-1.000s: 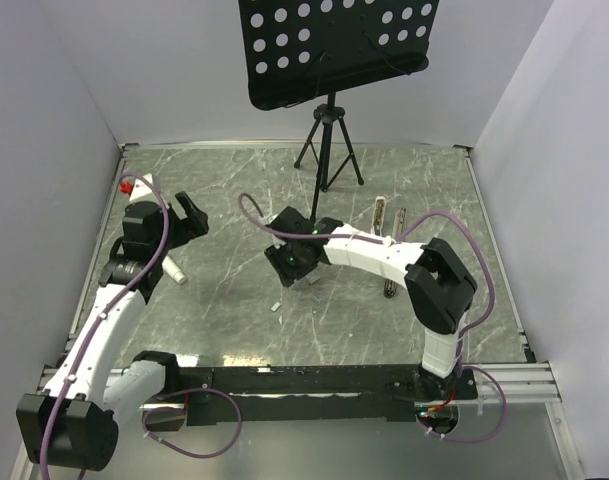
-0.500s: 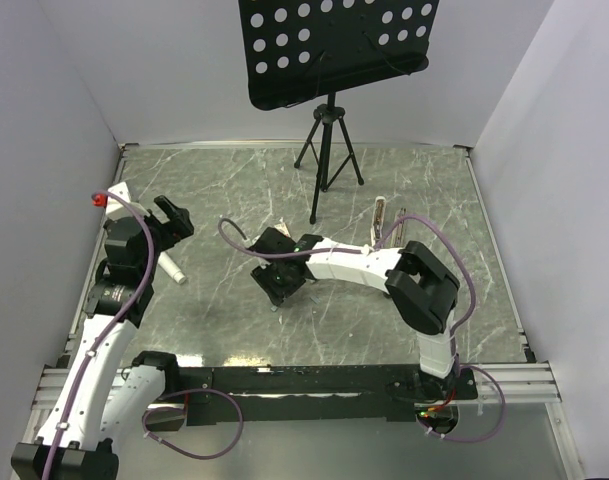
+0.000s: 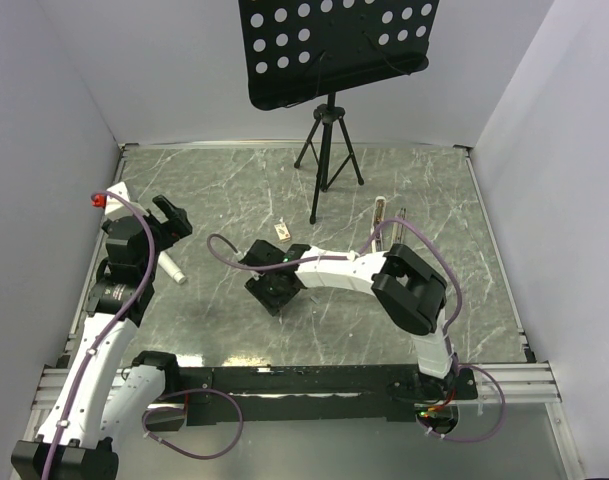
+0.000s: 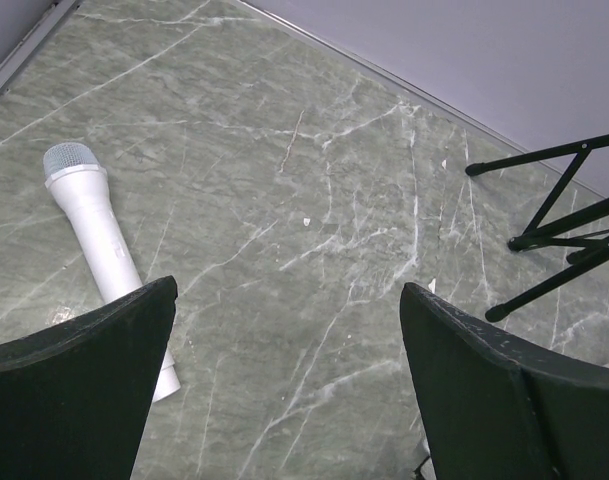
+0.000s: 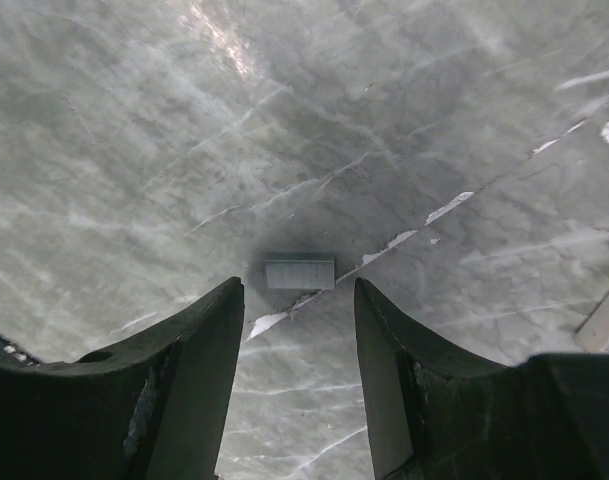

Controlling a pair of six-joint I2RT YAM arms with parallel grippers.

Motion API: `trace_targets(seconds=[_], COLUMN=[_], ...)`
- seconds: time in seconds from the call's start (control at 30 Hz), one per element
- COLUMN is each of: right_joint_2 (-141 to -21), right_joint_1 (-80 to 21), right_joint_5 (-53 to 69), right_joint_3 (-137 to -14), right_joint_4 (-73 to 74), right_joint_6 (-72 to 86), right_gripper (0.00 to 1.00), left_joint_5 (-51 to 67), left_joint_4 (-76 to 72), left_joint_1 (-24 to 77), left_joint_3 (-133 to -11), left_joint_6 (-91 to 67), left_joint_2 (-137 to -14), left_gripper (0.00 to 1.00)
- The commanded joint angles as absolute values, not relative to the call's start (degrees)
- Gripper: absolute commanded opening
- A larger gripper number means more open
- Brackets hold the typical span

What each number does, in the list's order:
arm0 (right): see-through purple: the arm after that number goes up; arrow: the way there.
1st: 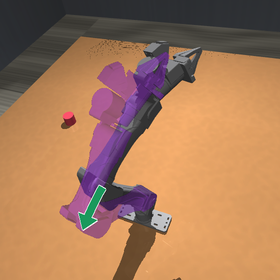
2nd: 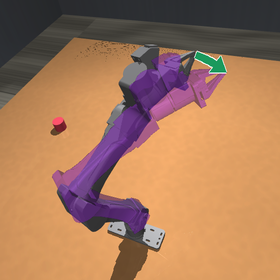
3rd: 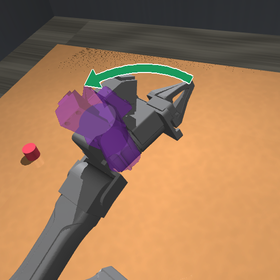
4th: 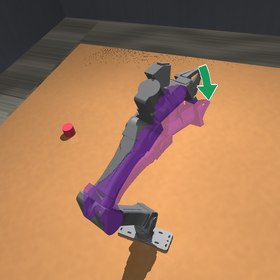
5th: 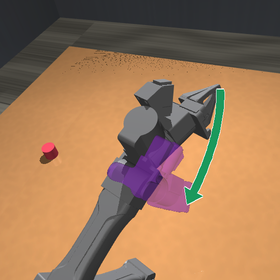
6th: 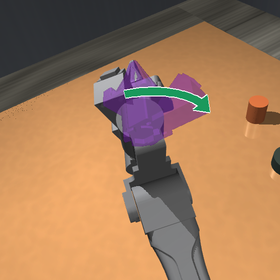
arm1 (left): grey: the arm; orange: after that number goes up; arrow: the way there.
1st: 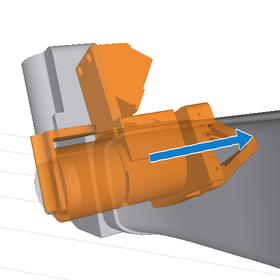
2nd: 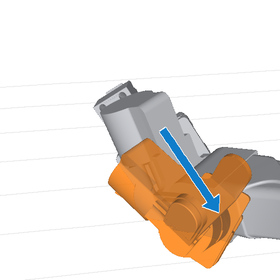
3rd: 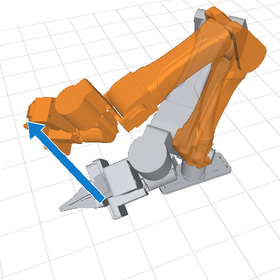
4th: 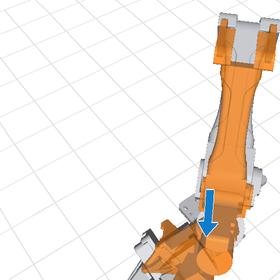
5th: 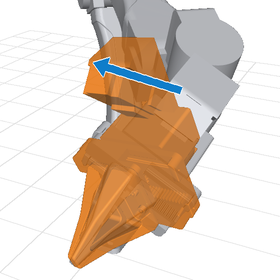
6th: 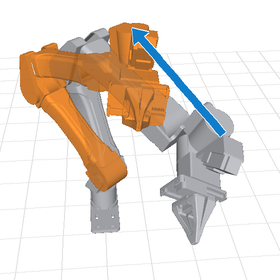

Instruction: Unload the staples from the stapler

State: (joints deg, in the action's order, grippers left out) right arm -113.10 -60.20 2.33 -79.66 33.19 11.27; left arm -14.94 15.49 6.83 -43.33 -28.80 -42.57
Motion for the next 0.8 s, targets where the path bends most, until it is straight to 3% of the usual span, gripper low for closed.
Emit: trace_targets(seconds=[0.0,0.77], right_joint_2=[-114.08,-116.54], right_joint_1=[-60.82,-62.14], right_joint_5=[0.09,-4.22], right_joint_3=[-82.35,-84.37], right_joint_4=[33.13,34.98], right_joint_6=[10.72,10.64], right_gripper=[0.55,0.51], left_joint_5=[-15.82,-15.38], left_joint_4=[13.89,13.89], left_joint_1=[6.94,6.94], left_joint_3=[-43.07,-43.07], left_joint_6=[-29.18,-29.00], left_joint_2=[-41.66,-41.92], left_gripper=[0.97,0.97])
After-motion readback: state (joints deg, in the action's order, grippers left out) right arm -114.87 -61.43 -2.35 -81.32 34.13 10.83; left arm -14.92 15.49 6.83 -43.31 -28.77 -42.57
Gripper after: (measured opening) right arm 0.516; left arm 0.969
